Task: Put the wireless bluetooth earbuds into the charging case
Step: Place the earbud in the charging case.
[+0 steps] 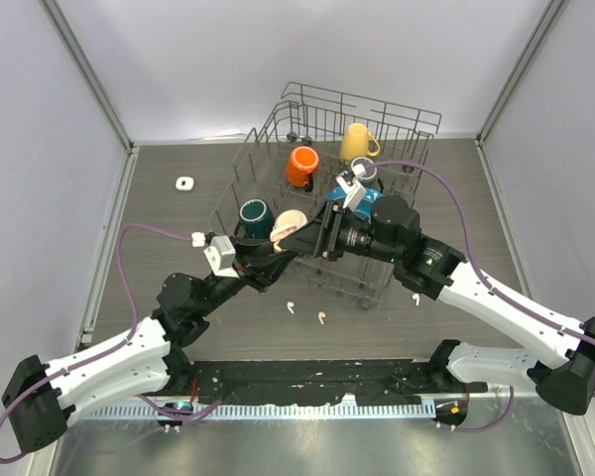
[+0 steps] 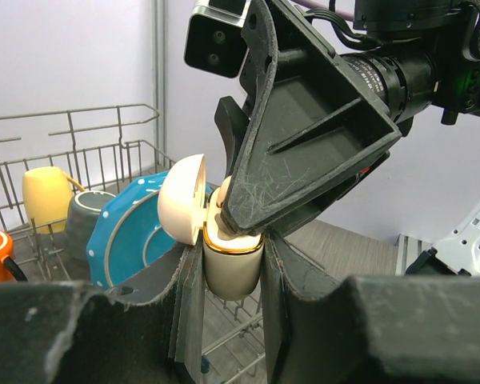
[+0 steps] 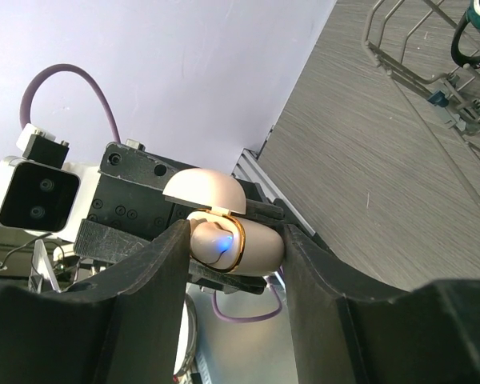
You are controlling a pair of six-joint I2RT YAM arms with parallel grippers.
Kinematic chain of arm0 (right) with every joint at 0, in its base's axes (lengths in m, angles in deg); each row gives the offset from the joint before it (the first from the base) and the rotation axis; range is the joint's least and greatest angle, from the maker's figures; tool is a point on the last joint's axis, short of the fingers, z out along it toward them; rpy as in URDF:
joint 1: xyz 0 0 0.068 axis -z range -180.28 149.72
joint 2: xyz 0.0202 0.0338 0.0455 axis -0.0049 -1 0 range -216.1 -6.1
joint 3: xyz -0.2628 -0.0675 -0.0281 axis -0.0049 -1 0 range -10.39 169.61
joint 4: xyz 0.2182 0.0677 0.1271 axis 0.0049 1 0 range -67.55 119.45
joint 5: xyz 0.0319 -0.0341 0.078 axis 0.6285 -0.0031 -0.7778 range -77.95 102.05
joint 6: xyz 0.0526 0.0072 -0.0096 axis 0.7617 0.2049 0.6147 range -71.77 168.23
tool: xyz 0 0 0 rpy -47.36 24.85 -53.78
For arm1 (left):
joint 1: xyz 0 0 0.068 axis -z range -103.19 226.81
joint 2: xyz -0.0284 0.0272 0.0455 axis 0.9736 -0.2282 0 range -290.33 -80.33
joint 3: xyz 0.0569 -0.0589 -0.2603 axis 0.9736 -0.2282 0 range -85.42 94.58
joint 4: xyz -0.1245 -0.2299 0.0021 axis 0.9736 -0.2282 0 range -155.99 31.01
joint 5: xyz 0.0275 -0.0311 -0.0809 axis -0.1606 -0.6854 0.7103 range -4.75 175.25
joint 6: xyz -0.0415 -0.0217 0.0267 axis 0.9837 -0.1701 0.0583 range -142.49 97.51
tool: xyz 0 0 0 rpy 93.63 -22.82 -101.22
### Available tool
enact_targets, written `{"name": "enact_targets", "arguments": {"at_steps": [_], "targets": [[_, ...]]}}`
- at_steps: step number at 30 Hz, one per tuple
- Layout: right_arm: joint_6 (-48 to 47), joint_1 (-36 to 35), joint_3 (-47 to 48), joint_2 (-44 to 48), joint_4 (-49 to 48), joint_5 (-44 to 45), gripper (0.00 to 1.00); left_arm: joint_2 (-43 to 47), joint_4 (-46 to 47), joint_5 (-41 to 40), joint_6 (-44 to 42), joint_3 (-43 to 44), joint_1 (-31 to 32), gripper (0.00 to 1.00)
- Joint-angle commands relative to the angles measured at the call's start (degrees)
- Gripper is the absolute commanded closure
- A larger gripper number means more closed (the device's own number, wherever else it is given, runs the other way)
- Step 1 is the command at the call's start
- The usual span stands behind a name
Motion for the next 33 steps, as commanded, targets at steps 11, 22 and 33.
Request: {"name": "enact_targets", "arguments": {"at_steps": [11, 22, 33], "targets": [[-2.1, -1.38, 1.43, -2.23, 1.58, -3.9, 0.84, 0.47, 2.91, -0.5, 0.75, 1.19, 0.52, 1.0], [-4.03, -1.37, 2.83, -1.18, 1.23, -1.09, 0.29, 7.93, -0.24, -3.74, 1.55, -4.43, 0.52, 1.0], [-8.25, -1.37, 4.33, 2.86, 3.68, 2.42, 0.2, 22.09, -16.15, -10.52, -1.0, -7.69, 0.53, 1.0]]}}
